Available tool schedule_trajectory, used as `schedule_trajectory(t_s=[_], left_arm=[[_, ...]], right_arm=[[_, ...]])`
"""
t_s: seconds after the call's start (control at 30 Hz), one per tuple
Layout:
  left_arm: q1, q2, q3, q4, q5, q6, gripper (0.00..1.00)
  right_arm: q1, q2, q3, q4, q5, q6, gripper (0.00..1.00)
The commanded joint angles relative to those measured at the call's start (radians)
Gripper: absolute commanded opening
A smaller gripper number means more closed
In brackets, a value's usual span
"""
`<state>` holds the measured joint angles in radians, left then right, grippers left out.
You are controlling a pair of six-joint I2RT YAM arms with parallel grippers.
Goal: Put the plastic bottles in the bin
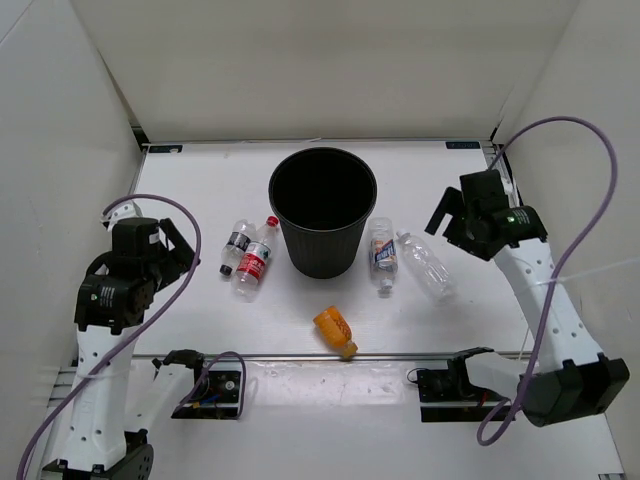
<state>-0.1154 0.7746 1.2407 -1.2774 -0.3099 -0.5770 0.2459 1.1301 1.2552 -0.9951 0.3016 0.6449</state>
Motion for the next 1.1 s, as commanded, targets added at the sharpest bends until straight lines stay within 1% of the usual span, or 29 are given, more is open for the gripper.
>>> schedule_trajectory(t_s=[0.0,0.1,0.17,0.27,0.37,0.47,0.63,0.77,0.9,0.93,0.97,1.0,1.03,1.07], left_arm=[[-0.006,-0.003,-0.027,0.035,-0.006,-0.023,1.00],[-0.006,-0.003,-0.046,0.085,0.008,-0.014,1.00],[-0.006,-0.003,-0.046,0.095,0.008,-0.023,1.00],[-0.006,0.023,-0.057,0.104,0.040,-0.032,1.00],[-0.006,0.063,-0.076,0.104,0.084,-0.023,1.00],[-0.006,0.072,-0.095,0.104,0.095,-0.023,1.00],[-0.006,0.104,-0.083,0.104,0.086,-0.023,1.00],[-0.006,0.141,-0.073,0.113,0.066,-0.023,1.00],[-0.006,0.181,-0.064,0.147,0.066,-0.033,1.00],[-0.006,0.181,-0.064,0.147,0.066,-0.034,1.00],[-0.006,0.195,-0.064,0.159,0.077,-0.043,1.00],[-0.006,0.207,-0.064,0.159,0.077,-0.053,1.00],[-0.006,0.207,-0.073,0.168,0.086,-0.053,1.00],[-0.006,0.219,-0.073,0.177,0.086,-0.064,1.00]], right_arm=[[-0.022,0.064,0.006,0.023,-0.111,-0.191,1.00],[-0.022,0.173,0.033,-0.011,-0.092,-0.237,1.00],[-0.031,0.210,0.023,0.016,-0.082,-0.237,1.00],[-0.040,0.327,0.044,0.041,-0.082,-0.238,1.00],[-0.062,0.500,0.113,0.041,-0.094,-0.247,1.00],[-0.062,0.606,0.165,0.068,-0.104,-0.248,1.00],[-0.062,0.724,0.165,0.114,-0.125,-0.248,1.00],[-0.062,0.760,0.118,0.135,-0.148,-0.226,1.00],[-0.080,0.760,0.076,0.144,-0.148,-0.203,0.79],[-0.080,0.749,0.076,0.144,-0.148,-0.191,0.72],[-0.091,0.749,0.064,0.135,-0.148,-0.182,0.68],[-0.100,0.749,0.064,0.135,-0.148,-0.182,0.63],[-0.100,0.740,0.055,0.121,-0.148,-0.169,0.54],[-0.100,0.740,0.055,0.098,-0.136,-0.148,0.51]])
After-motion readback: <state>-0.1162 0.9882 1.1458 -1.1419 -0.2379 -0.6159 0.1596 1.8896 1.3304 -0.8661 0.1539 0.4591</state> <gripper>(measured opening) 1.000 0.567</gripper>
